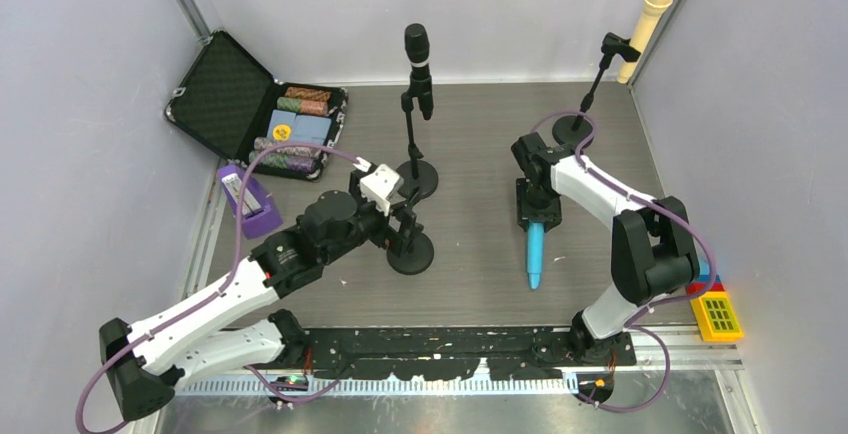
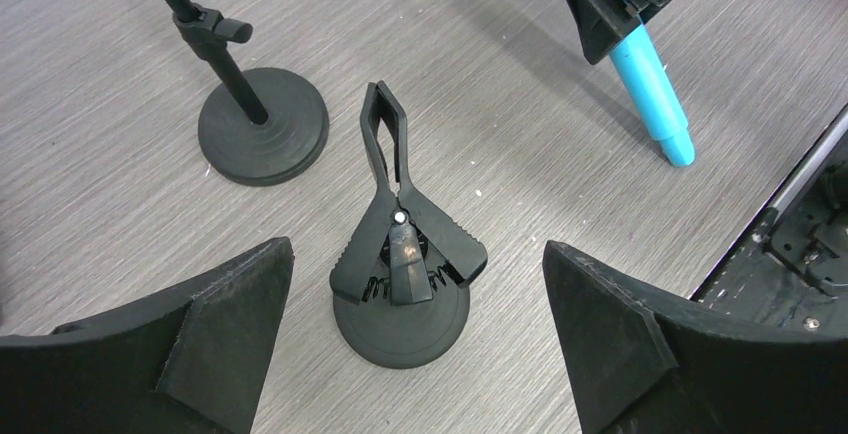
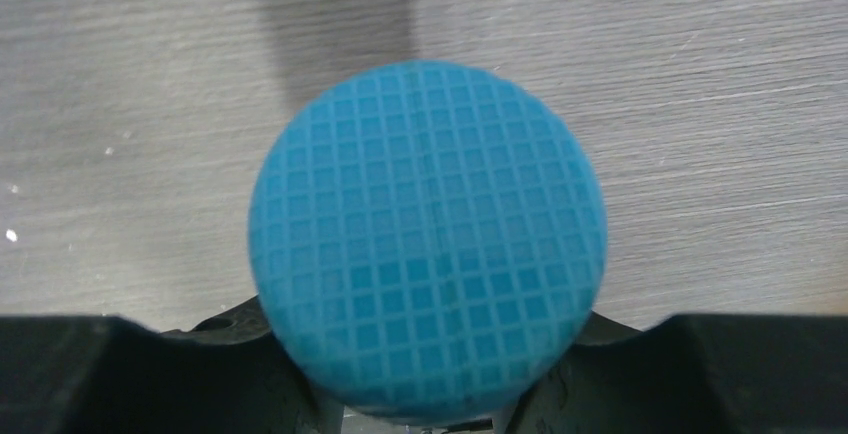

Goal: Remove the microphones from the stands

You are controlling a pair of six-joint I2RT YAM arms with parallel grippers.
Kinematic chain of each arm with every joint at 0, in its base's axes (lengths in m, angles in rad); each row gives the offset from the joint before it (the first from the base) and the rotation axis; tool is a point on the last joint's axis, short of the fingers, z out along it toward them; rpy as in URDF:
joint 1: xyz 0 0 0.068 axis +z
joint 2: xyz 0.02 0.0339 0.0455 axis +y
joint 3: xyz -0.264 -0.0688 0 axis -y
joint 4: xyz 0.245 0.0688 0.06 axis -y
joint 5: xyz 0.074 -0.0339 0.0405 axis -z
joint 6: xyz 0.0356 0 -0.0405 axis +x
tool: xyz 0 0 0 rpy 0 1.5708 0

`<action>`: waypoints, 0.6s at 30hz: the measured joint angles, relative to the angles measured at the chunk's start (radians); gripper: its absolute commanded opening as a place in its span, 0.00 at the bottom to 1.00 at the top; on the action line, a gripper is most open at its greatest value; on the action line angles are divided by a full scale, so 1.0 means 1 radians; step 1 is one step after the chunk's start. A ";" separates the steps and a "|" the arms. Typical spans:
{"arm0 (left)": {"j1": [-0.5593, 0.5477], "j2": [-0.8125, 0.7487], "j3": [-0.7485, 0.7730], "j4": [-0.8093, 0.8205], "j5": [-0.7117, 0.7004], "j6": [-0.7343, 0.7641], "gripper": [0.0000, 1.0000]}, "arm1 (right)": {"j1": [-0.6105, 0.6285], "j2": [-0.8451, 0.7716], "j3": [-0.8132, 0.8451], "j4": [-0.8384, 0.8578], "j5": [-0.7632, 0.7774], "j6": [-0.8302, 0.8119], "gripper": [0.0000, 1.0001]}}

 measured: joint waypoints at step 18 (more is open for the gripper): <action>0.000 -0.121 0.000 -0.011 -0.050 -0.037 1.00 | -0.043 0.112 -0.009 0.032 0.082 0.042 0.35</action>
